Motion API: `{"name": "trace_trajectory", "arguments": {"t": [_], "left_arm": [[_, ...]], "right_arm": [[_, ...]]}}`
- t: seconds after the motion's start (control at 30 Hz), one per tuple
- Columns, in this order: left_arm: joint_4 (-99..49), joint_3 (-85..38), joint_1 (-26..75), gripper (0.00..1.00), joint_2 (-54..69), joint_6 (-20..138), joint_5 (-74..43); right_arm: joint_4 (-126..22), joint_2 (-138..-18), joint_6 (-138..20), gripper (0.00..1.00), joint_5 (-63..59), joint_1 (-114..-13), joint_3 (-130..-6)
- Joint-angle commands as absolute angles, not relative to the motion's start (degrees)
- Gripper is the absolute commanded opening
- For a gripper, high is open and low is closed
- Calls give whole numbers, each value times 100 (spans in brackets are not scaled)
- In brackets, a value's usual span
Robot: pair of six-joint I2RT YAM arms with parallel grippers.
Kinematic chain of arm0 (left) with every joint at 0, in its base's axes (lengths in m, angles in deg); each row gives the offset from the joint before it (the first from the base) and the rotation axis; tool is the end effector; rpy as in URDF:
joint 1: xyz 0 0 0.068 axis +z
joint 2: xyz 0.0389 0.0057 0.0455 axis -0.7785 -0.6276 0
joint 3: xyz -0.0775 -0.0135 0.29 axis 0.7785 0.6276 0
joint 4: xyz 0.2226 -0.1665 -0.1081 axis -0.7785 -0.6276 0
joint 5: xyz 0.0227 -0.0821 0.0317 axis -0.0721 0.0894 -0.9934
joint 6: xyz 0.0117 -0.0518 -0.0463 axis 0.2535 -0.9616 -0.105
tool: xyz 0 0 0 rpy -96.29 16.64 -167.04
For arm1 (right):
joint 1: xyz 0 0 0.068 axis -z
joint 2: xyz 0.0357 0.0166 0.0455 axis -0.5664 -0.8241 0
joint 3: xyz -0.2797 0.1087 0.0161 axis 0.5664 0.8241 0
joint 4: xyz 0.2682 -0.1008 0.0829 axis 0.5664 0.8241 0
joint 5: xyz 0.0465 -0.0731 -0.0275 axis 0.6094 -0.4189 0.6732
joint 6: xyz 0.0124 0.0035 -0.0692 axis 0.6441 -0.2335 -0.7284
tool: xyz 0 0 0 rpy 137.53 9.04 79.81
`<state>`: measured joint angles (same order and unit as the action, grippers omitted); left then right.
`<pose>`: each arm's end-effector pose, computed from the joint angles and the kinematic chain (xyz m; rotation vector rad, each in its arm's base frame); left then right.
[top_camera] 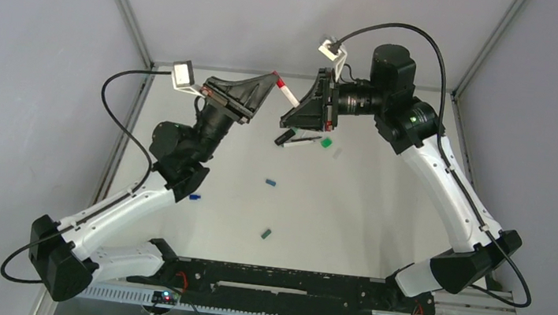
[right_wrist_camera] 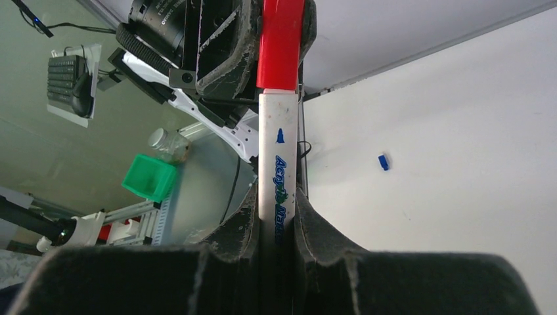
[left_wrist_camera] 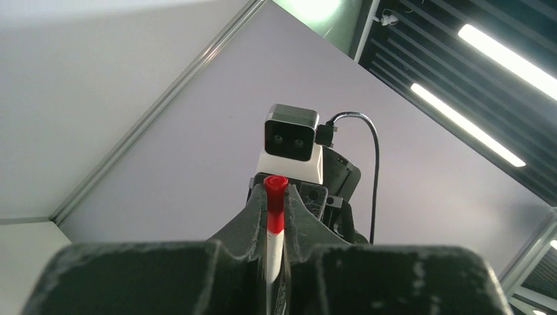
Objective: Insert the pens into the pen caps
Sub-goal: Insert the pen cap onto the pen.
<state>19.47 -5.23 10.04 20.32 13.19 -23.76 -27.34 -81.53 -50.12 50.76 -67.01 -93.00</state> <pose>0.2081 -0.1817 0.4726 -0.1400 1.0041 -1.5904 0.2682 0.2304 0.5255 -1.0849 1.5542 1.4994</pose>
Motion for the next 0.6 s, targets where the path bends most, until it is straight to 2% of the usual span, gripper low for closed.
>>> {"name": "trace_trajectory", "arguments": {"t": [0.0,0.23,0.57], "left_arm": [[1425,-754,729,0,1810,1881,-2024],[1122,-845,708,1,1854,2033,-1873],[1110,-1014,709,20,1875,1776,-1799]], "right_arm": [[-3452,-8165,-4656,0,5064,-6688,-9514],[-3578,-8122,-4748,0,5250,-6543,-9387],[-3679,-8022,-4766,0,5409,-6440,-9137]]}}
